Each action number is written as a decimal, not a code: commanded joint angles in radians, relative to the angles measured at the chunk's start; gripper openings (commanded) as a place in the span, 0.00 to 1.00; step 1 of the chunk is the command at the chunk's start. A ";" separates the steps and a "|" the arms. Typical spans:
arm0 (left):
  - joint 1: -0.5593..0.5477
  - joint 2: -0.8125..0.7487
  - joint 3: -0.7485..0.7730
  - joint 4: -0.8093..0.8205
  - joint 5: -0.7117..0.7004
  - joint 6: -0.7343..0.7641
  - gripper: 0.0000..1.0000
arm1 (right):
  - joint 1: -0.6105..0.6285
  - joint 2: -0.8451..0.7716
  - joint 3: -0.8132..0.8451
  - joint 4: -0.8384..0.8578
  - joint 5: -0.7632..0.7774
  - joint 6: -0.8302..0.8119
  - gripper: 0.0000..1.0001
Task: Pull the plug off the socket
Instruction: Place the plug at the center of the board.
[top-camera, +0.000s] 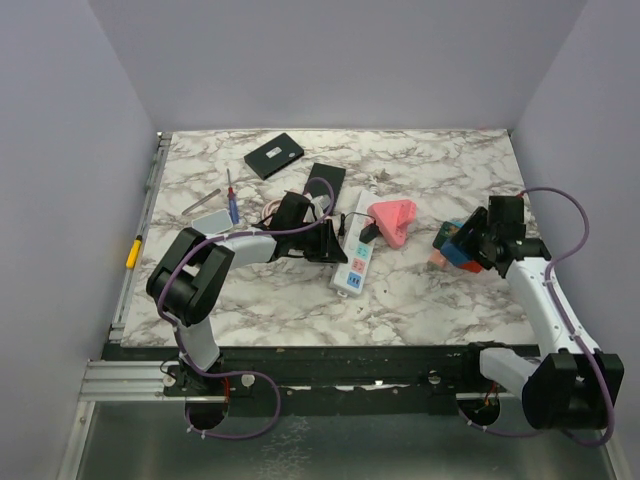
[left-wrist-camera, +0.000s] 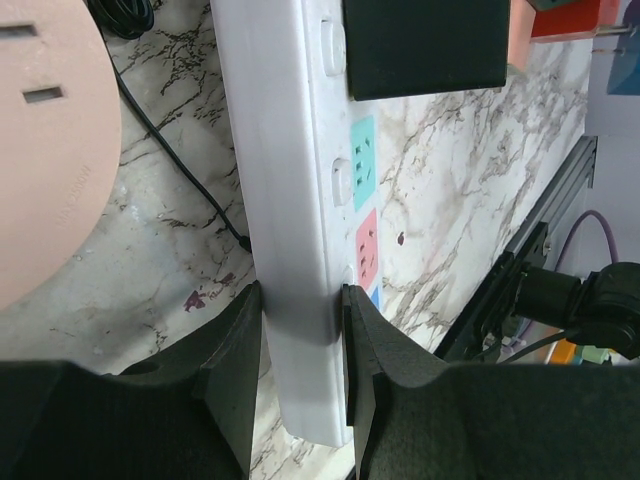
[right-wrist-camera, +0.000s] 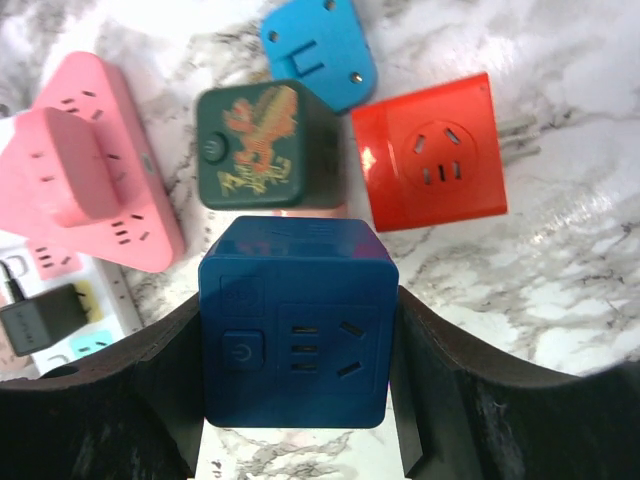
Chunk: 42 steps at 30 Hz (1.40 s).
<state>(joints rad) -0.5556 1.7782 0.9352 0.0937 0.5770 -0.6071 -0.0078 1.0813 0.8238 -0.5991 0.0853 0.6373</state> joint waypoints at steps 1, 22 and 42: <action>0.006 -0.017 0.008 -0.053 -0.045 0.049 0.00 | -0.024 0.004 -0.039 -0.025 -0.053 0.004 0.00; 0.006 -0.004 0.014 -0.065 -0.046 0.049 0.00 | -0.024 0.087 -0.121 0.069 0.133 0.014 0.05; 0.006 -0.007 0.022 -0.068 -0.030 0.050 0.05 | -0.024 0.071 -0.087 0.044 0.185 -0.019 0.80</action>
<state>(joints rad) -0.5499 1.7782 0.9417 0.0570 0.5560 -0.5816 -0.0277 1.1797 0.7021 -0.5541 0.2287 0.6437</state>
